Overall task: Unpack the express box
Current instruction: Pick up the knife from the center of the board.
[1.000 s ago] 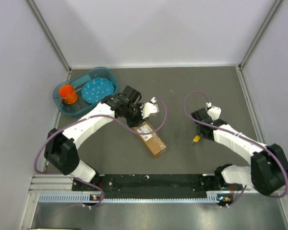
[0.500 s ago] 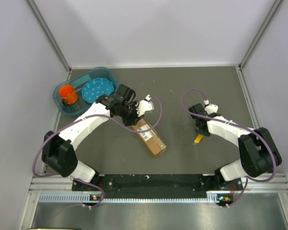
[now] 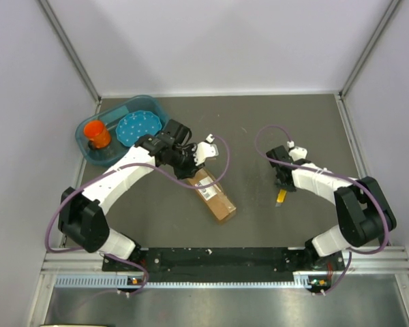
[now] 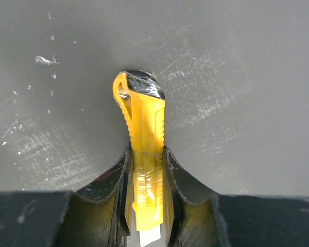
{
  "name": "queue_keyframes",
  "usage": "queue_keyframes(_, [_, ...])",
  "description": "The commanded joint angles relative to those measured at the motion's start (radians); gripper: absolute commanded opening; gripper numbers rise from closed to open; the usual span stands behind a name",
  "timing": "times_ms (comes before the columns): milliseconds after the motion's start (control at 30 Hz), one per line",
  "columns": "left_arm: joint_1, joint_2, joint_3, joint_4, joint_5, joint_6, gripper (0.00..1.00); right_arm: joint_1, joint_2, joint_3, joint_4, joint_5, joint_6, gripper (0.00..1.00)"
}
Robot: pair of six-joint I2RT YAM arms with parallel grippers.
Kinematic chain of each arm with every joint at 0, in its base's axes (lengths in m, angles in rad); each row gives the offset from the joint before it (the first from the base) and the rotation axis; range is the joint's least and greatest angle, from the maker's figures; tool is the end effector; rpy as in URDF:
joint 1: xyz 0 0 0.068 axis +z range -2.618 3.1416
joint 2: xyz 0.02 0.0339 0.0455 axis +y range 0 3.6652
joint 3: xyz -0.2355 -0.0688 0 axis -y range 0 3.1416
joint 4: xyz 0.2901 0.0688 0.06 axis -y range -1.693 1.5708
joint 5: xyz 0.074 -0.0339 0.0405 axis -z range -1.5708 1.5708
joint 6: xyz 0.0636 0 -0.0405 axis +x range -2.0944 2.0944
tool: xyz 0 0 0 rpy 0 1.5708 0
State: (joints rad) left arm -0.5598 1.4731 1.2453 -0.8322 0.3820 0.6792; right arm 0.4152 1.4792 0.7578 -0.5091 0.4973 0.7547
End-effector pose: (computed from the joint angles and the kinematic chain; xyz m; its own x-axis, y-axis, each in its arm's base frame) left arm 0.2909 -0.2103 0.2248 -0.1686 0.7936 -0.5847 0.9679 0.2455 0.0541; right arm 0.2861 0.0930 0.0790 -0.7714 0.3179 -0.5512 0.4388 0.8931 -0.0989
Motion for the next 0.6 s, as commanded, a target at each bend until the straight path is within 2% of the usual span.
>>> queue_keyframes(0, [-0.003, -0.039, 0.005, 0.002, 0.035, -0.001, 0.29, -0.009, 0.010, 0.002, 0.058, -0.089, 0.002, 0.04])
queue_keyframes(33, [-0.003, -0.040, 0.005, 0.002, 0.035, -0.001, 0.29, -0.009, 0.007, -0.006, 0.070, -0.097, 0.002, 0.01])
queue_keyframes(167, [-0.005, -0.037, 0.014, -0.001, 0.044, -0.003, 0.29, -0.009, -0.083, -0.054, 0.176, -0.170, -0.018, 0.00])
queue_keyframes(233, [-0.005, -0.036, 0.035, -0.004, 0.064, -0.015, 0.29, -0.007, -0.184, -0.083, 0.224, -0.238, -0.025, 0.00])
queue_keyframes(333, [-0.005, -0.027, 0.081, 0.001, 0.184, -0.074, 0.30, -0.007, -0.354, -0.151, 0.389, -0.368, -0.017, 0.00])
queue_keyframes(367, [-0.005, -0.027, 0.089, 0.013, 0.287, -0.098, 0.35, -0.007, -0.408, -0.176, 0.499, -0.400, 0.015, 0.00])
queue_keyframes(400, [-0.005, -0.030, 0.091, 0.040, 0.334, -0.122, 0.40, -0.007, -0.481, -0.217, 0.573, -0.463, 0.035, 0.00])
queue_keyframes(433, [-0.005, -0.034, 0.086, 0.103, 0.384, -0.174, 0.61, -0.006, -0.514, -0.230, 0.624, -0.489, 0.053, 0.00])
queue_keyframes(467, [-0.008, -0.033, 0.086, 0.137, 0.482, -0.205, 0.99, -0.003, -0.533, -0.238, 0.664, -0.493, 0.101, 0.00])
queue_keyframes(500, [-0.012, -0.022, 0.097, 0.152, 0.506, -0.239, 0.99, 0.000, -0.545, -0.227, 0.716, -0.534, 0.115, 0.00])
queue_keyframes(567, [-0.029, 0.019, 0.166, 0.156, 0.538, -0.306, 0.99, 0.039, -0.554, -0.190, 0.713, -0.528, 0.130, 0.00])
